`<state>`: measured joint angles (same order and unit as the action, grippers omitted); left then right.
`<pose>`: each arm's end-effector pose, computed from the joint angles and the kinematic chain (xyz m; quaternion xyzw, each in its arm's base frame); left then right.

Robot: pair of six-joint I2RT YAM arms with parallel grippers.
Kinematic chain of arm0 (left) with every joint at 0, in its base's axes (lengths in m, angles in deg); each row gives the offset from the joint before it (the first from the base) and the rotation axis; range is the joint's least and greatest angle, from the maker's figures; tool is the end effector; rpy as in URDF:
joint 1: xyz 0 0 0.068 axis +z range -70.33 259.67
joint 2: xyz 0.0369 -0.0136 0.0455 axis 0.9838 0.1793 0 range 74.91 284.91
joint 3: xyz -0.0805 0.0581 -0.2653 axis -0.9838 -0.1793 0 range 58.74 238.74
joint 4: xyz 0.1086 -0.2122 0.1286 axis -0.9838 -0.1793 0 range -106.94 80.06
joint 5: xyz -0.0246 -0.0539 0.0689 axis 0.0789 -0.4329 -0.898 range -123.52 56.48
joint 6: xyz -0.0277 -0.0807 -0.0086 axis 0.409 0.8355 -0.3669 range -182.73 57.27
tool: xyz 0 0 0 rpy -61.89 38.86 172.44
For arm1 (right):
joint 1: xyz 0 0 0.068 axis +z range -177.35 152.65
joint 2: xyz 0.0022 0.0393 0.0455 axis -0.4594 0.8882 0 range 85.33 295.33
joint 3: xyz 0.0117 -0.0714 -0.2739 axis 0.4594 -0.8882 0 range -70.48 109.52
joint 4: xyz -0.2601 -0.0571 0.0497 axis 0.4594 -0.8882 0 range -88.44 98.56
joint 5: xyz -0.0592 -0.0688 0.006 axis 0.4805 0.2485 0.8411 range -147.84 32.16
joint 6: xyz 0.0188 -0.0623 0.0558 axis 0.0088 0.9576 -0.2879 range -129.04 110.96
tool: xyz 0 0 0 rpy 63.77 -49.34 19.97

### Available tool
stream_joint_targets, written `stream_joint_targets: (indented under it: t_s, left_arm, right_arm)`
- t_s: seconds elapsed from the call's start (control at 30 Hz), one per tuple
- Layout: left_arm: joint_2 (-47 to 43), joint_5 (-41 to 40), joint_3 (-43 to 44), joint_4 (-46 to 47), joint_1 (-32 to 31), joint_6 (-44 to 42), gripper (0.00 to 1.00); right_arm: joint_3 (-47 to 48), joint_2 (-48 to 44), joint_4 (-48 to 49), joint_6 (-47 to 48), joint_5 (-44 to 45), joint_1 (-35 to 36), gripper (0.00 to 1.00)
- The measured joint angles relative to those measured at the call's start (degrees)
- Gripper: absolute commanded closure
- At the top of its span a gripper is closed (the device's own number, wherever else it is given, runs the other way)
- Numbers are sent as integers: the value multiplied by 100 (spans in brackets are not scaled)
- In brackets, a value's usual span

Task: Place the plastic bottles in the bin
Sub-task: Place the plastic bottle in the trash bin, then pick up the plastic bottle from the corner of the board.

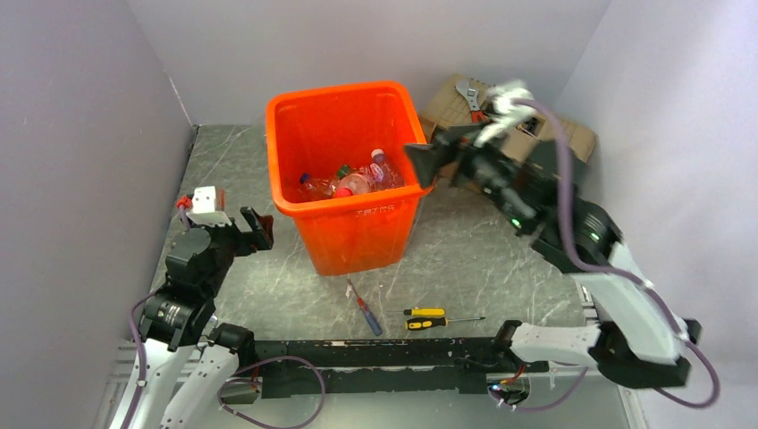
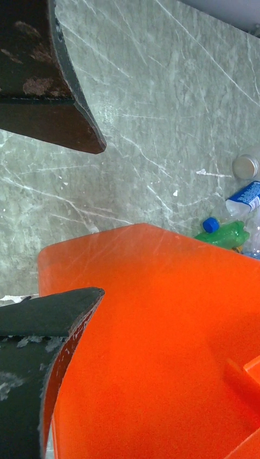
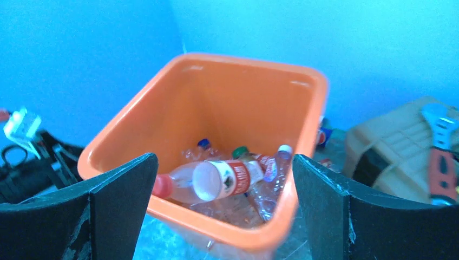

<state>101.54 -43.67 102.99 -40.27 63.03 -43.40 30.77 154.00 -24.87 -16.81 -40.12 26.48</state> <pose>0.1418 -0.0284 0.3384 -0.0735 0.7765 -0.1264 0.6129 0.1654 0.1871 0.5553 -0.1759 0.6900 0.2608 0.6518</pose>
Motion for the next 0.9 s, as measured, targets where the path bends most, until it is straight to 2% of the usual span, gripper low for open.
stream_joint_targets:
  t_s: [0.13, 0.23, 0.4, 0.6, 0.67, 0.8, 0.9]
  left_arm:
    - [9, -114, 0, -20, 0, 4, 0]
    - [9, -225, 0, -57, 0, 9, 0]
    - [-74, -533, 74, -133, 0, 177, 0]
    - [52, -872, 758, -151, -2, 393, 1]
    - [310, -962, 1058, -170, 0, 420, 1]
    - [1366, -1248, 1755, -354, 11, 627, 1]
    - [2070, -1196, 1956, -380, 302, 861, 0]
  right_arm:
    - [-1075, -1202, 638, -153, 713, -9, 0]
    - [-1858, -1751, 951, -350, 1220, -15, 0]
    - [-2994, -2096, 1038, -782, 1845, -24, 1]
    - [-4109, -2573, 1316, -1598, 2251, -214, 2]
    - [-4492, -2872, 1287, -1821, 2295, -271, 2]
    - [-4944, -3217, 1255, -2190, 2299, -291, 2]
    - [-5180, -3340, 1241, -2393, 2229, -293, 2]
